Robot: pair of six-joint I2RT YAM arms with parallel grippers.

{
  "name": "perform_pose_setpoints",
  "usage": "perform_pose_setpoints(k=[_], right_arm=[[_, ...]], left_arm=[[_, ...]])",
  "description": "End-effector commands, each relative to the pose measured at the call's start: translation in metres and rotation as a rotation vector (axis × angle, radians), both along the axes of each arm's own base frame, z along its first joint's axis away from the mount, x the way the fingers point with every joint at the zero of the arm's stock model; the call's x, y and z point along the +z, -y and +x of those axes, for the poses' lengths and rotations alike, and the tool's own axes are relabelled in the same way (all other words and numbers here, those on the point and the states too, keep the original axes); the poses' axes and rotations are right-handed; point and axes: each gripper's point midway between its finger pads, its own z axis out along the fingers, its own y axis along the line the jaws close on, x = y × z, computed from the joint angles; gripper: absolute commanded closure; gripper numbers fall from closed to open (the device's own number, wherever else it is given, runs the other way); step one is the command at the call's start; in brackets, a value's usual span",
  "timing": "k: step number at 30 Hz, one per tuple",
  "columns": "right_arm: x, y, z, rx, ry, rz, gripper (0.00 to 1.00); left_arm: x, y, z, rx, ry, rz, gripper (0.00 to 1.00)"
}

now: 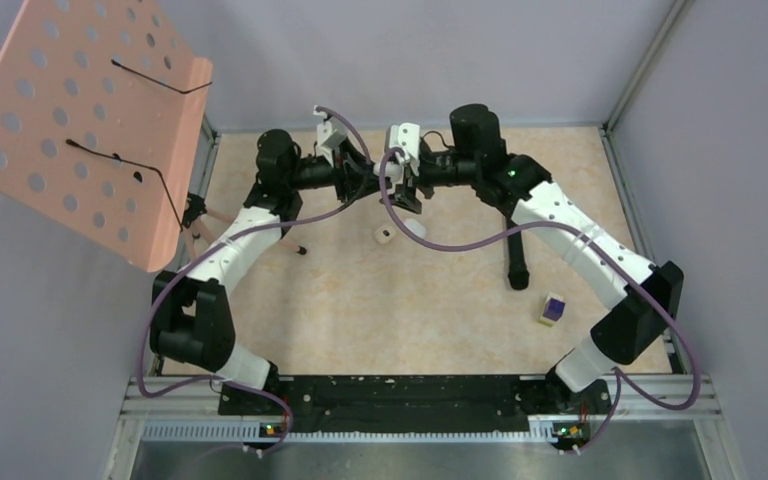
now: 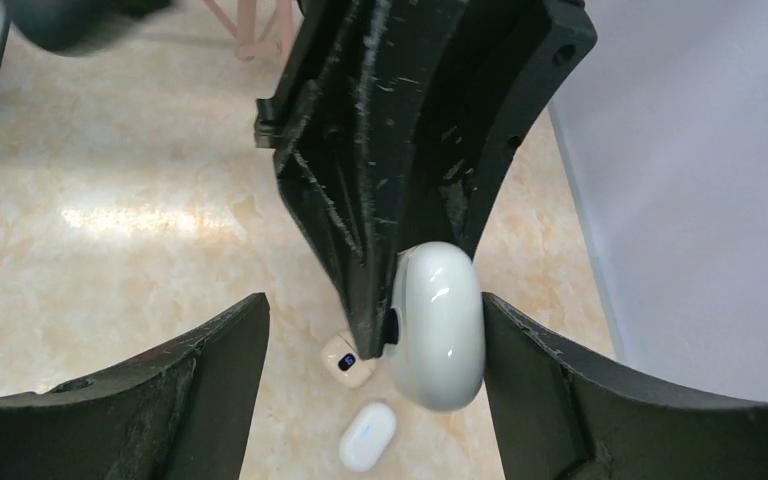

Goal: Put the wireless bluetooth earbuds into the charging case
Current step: Place the earbud in the charging case, then close the charging case, then place the charging case at the center of the board, then reset both arms

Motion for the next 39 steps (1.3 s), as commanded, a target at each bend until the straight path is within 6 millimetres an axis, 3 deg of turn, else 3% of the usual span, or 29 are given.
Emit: perform_pose_setpoints(k=[1, 4, 6, 10, 12, 15, 19, 20, 22, 23, 24, 27, 30, 36, 39], right_arm=[[0.046, 0.024, 0.001, -0.117, 0.110, 0.058, 0.26], [0.074, 0.056, 0.027, -0.354, 0.245, 0.134, 0.20], [0.067, 0.082, 0.042, -0.458, 0.231, 0.132, 0.17], [0.006, 0.136, 0.062, -0.641, -0.098, 0.119, 0.17], [-0.024, 0.151, 0.060, -0.688, -0.216, 0.101, 0.15], [-0.070, 0.165, 0.049, -0.731, -0.356, 0.047, 0.09], [-0.108, 0.171, 0.032, -0.739, -0.463, -0.012, 0.03], [-0.111, 0.172, 0.031, -0.746, -0.476, -0.012, 0.02], [-0.111, 0.171, 0.033, -0.756, -0.489, -0.006, 0.01], [-0.110, 0.171, 0.036, -0.760, -0.486, -0.003, 0.01], [-0.107, 0.172, 0.040, -0.776, -0.479, 0.003, 0.01], [-0.101, 0.187, 0.058, -0.917, -0.463, 0.022, 0.01], [-0.089, 0.210, 0.076, -1.115, -0.439, 0.062, 0.01], [-0.049, 0.241, 0.098, -1.337, -0.335, 0.195, 0.01], [-0.030, 0.245, 0.104, -1.351, -0.284, 0.253, 0.01]], left_arm=[[-0.010, -0.008, 0.028, 0.124, -0.058, 0.042, 1.00], [-0.046, -0.010, 0.028, 0.125, -0.132, 0.134, 1.00], [-0.086, -0.012, 0.014, 0.074, -0.202, 0.245, 0.99], [-0.178, -0.028, -0.034, -0.105, -0.273, 0.498, 0.97], [-0.206, -0.036, -0.063, -0.219, -0.339, 0.589, 0.96], [-0.231, -0.043, -0.085, -0.312, -0.472, 0.684, 0.92], [-0.245, -0.043, -0.083, -0.330, -0.552, 0.733, 0.81], [-0.251, -0.043, -0.081, -0.321, -0.568, 0.753, 0.76], [-0.260, -0.041, -0.075, -0.289, -0.587, 0.779, 0.49], [-0.262, -0.040, -0.071, -0.267, -0.593, 0.785, 0.12], [-0.262, -0.039, -0.065, -0.233, -0.595, 0.790, 0.02], [-0.254, -0.041, -0.043, -0.097, -0.571, 0.821, 0.01], [-0.225, -0.040, -0.020, 0.008, -0.446, 0.810, 0.01], [-0.103, -0.032, 0.040, 0.378, -0.005, 0.509, 0.01], [-0.054, -0.033, 0.046, 0.535, 0.099, 0.271, 0.01]])
